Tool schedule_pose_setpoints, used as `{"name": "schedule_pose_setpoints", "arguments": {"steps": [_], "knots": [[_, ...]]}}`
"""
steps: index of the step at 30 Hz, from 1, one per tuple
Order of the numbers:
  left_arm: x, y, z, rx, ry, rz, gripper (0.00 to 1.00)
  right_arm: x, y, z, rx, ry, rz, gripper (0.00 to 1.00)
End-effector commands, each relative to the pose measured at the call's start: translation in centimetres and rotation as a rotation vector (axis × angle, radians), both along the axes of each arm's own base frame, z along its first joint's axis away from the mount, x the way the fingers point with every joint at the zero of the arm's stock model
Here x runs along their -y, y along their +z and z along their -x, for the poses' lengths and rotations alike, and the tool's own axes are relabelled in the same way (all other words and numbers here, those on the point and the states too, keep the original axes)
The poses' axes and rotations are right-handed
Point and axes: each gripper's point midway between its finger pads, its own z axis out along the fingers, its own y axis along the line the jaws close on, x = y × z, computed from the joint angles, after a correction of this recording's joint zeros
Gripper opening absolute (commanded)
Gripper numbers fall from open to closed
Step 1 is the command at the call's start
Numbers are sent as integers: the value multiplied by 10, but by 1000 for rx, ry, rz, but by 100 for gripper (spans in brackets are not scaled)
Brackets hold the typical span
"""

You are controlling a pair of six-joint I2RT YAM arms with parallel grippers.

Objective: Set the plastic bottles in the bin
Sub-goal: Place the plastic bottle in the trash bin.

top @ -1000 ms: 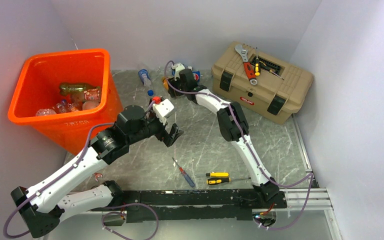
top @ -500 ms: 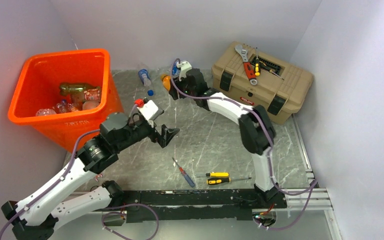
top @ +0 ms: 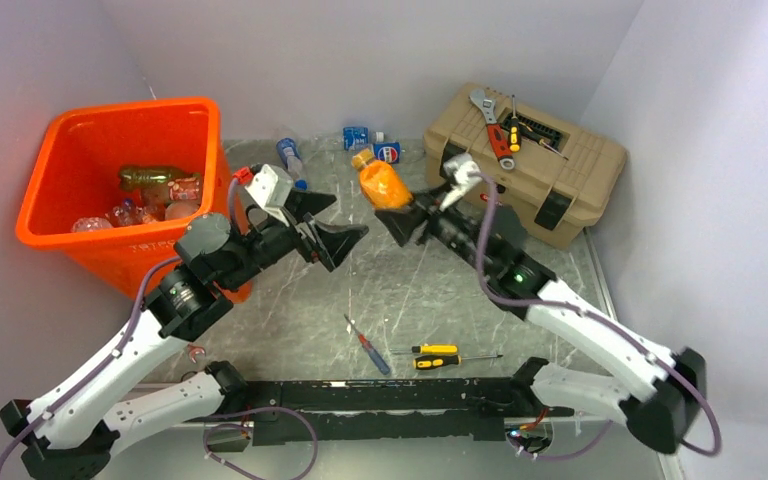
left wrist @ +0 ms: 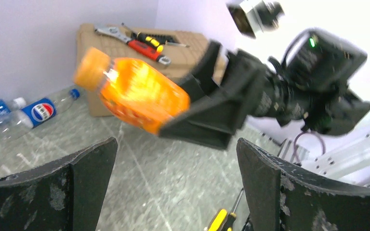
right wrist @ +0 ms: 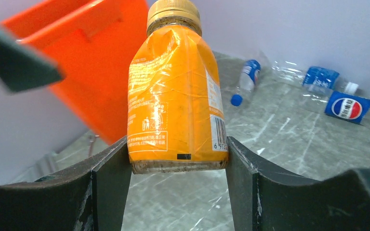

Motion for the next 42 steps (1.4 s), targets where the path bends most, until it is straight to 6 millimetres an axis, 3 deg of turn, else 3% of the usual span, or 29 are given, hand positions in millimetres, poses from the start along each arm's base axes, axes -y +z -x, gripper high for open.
{"name": "schedule_pose_setpoints", "arguments": {"steps": [1, 3, 8, 15, 20, 23, 28, 31, 32, 34, 37, 42], "knots": [[10, 50, 6, -25, -60, 213, 99, 20, 24, 52, 88, 106, -174, 0], [17, 54, 5, -49, -85, 268, 100, 32, 34, 73, 140, 142, -226, 0], [41, 61, 11, -122, -212, 357, 99, 47, 40, 99, 209, 186, -300, 0], [70, 60, 16, -187, -357, 371, 99, 53, 51, 120, 262, 255, -404, 0], [84, 55, 18, -215, -427, 346, 97, 50, 53, 122, 260, 278, -425, 0], [91, 51, 20, -231, -461, 330, 87, 47, 50, 120, 250, 284, -420, 0], [91, 49, 18, -230, -455, 325, 51, 45, 48, 119, 243, 281, -403, 0], [89, 50, 18, -221, -442, 320, 34, 45, 47, 118, 234, 277, -390, 1], [89, 51, 18, -216, -441, 317, 29, 45, 48, 117, 230, 273, -386, 10], [88, 53, 18, -206, -440, 313, 20, 46, 46, 117, 213, 269, -373, 39], [85, 56, 17, -190, -419, 302, 7, 46, 46, 116, 178, 257, -352, 96], [59, 72, 6, -80, -255, 203, 0, 61, 51, 114, 161, 183, -286, 100]]}}
